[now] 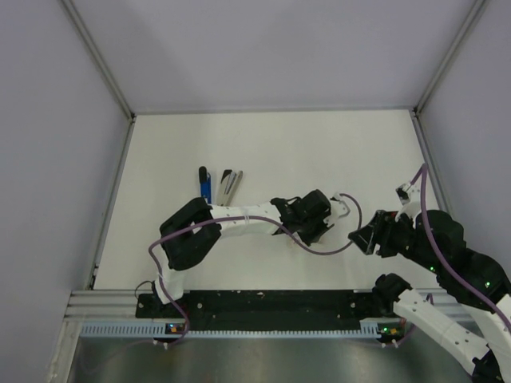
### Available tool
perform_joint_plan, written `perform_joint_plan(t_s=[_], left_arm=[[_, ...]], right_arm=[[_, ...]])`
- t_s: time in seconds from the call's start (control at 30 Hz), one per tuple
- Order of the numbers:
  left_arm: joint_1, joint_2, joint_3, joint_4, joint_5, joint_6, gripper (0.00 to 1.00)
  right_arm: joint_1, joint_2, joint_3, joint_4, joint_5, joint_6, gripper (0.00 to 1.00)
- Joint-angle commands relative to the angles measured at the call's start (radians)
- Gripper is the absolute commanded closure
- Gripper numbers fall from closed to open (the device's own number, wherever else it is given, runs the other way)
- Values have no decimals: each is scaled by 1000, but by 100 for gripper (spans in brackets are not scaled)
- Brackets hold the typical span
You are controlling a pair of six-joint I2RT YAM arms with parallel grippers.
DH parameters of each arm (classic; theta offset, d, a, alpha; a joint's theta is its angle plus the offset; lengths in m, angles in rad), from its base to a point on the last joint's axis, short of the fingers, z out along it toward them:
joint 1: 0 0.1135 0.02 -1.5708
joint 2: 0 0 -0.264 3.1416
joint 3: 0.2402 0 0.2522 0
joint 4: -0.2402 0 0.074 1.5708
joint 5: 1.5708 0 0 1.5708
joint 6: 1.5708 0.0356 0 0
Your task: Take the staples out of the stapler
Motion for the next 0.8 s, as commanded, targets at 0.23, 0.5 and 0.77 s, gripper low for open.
perform_joint_plan(t_s=[0.23, 0.5, 0.77], left_arm=[[-6, 11, 14, 14, -27, 13, 80], [-6, 3, 8, 14, -32, 13, 67], [-6, -61, -3, -3, -56, 13, 59]], right_arm=[[-7, -3, 33, 4, 14, -5, 42], [-7, -5, 27, 6, 10, -1, 42], [-7, -8, 25, 9, 14, -2, 42]])
